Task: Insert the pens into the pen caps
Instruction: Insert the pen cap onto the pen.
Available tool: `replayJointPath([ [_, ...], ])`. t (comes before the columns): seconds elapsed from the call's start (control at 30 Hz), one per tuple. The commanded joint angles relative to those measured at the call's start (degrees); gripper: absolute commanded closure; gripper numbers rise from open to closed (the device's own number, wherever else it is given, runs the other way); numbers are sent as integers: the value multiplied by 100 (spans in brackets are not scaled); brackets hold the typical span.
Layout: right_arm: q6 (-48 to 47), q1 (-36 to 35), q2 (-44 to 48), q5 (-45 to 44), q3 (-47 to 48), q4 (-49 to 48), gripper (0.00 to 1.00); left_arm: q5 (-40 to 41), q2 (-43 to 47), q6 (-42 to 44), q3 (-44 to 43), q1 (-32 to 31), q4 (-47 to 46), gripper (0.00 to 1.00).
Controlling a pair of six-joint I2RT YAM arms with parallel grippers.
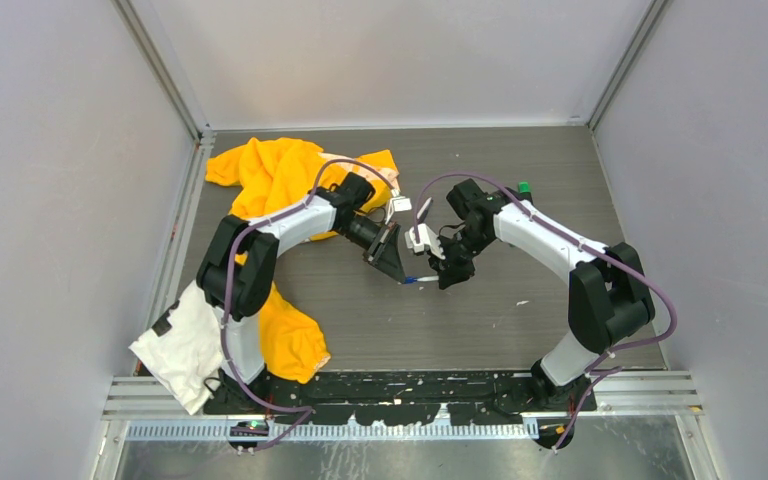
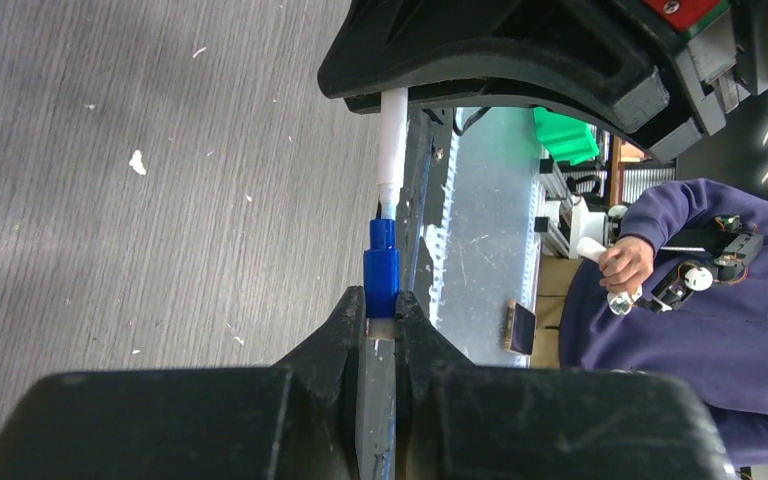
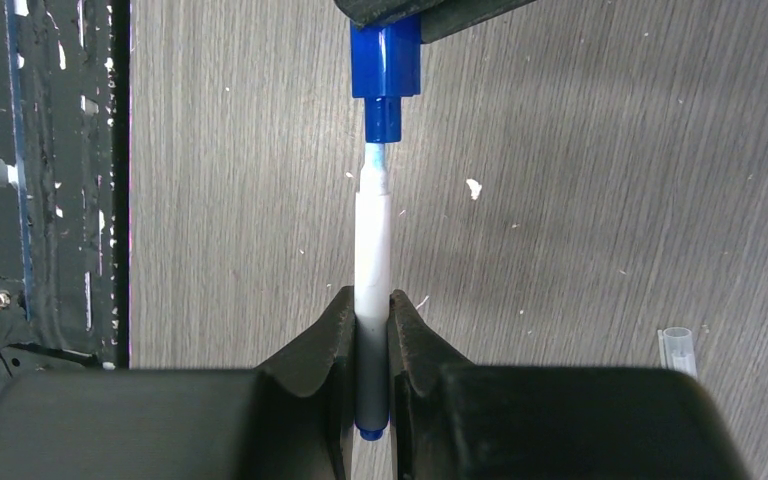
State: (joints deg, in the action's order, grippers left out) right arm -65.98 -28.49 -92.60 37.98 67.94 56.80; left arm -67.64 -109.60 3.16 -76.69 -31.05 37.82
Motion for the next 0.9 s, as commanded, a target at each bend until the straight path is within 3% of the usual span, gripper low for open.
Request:
replayJointPath([
  [0.0, 44, -52, 112, 469, 153, -71, 99, -99, 268, -117, 20, 29, -456, 99],
  [0.87, -1, -155, 31, 649, 356, -16, 99, -431, -220, 983, -605, -102, 1030, 99],
])
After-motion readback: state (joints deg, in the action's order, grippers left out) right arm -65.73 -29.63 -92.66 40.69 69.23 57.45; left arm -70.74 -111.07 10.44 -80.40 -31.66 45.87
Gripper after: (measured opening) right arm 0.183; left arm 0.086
